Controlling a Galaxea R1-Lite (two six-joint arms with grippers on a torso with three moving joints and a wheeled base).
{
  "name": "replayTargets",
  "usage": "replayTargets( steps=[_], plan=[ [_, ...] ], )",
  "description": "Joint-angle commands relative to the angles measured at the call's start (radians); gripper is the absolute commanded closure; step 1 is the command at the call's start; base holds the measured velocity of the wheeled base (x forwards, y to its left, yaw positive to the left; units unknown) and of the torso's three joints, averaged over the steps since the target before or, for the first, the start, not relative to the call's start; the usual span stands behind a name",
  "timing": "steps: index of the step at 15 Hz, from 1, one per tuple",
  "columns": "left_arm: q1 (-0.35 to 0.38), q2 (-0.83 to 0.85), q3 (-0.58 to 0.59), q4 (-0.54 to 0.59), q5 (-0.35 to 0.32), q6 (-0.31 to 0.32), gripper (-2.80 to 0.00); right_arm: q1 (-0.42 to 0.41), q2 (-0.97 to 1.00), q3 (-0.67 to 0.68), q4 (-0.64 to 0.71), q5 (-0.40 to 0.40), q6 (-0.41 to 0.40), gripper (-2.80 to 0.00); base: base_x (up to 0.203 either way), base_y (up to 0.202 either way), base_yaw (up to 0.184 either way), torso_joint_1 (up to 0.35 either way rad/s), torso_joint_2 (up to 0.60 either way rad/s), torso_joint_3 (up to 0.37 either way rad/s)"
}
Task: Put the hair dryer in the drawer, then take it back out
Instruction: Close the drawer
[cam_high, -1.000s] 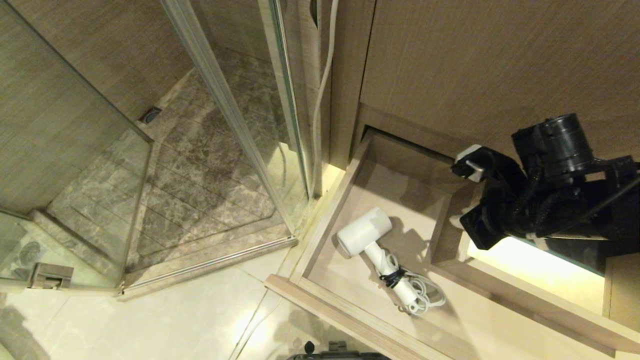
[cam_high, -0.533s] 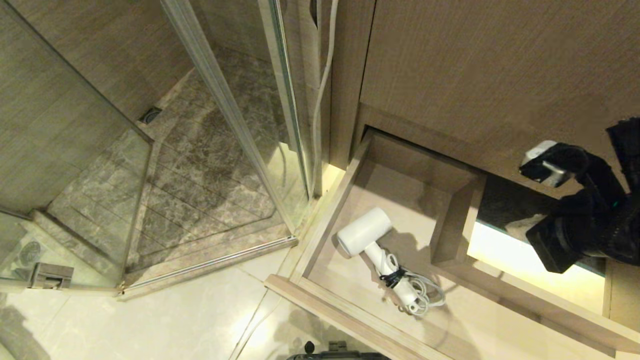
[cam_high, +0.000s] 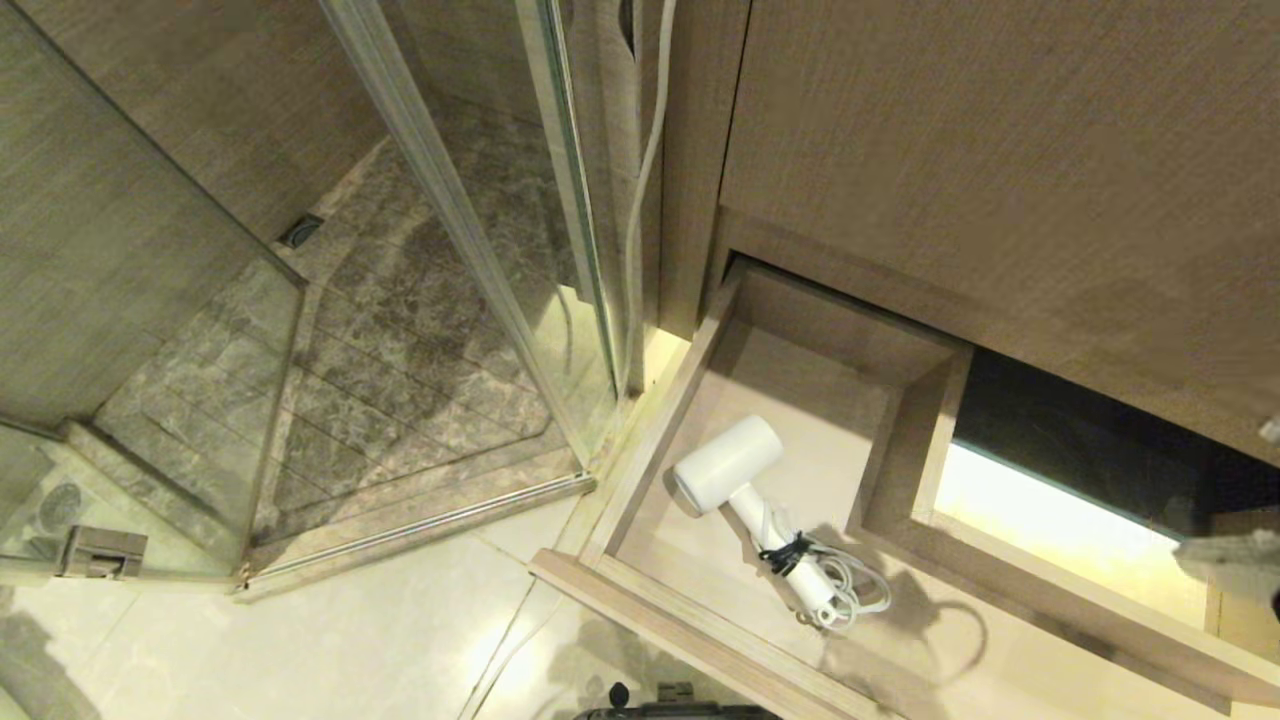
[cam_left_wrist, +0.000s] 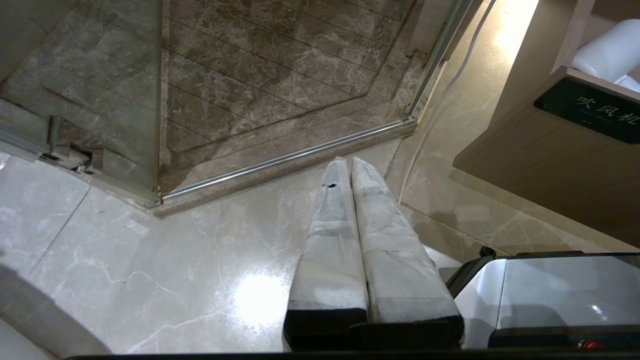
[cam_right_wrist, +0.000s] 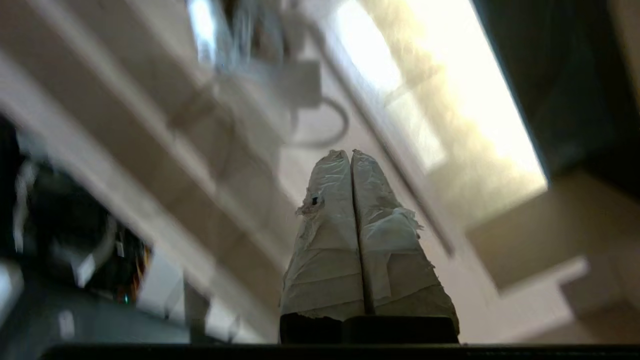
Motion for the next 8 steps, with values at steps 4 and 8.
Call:
replayTargets(
  steps=[4, 8],
  plan=[
    [0.000, 0.001, 0.000, 0.000, 0.000, -0.001, 0.00, -0.045, -0.189, 0.093, 0.093, -0.008, -0.002, 0.00, 0.000, 0.000, 0.000, 0.000, 0.00, 0.000],
    [0.000, 0.001, 0.000, 0.000, 0.000, -0.001, 0.00, -0.144, -0.283, 0.147, 0.070, -0.013, 0.095, 0.00, 0.000, 0.000, 0.000, 0.000, 0.00, 0.000]
  ],
)
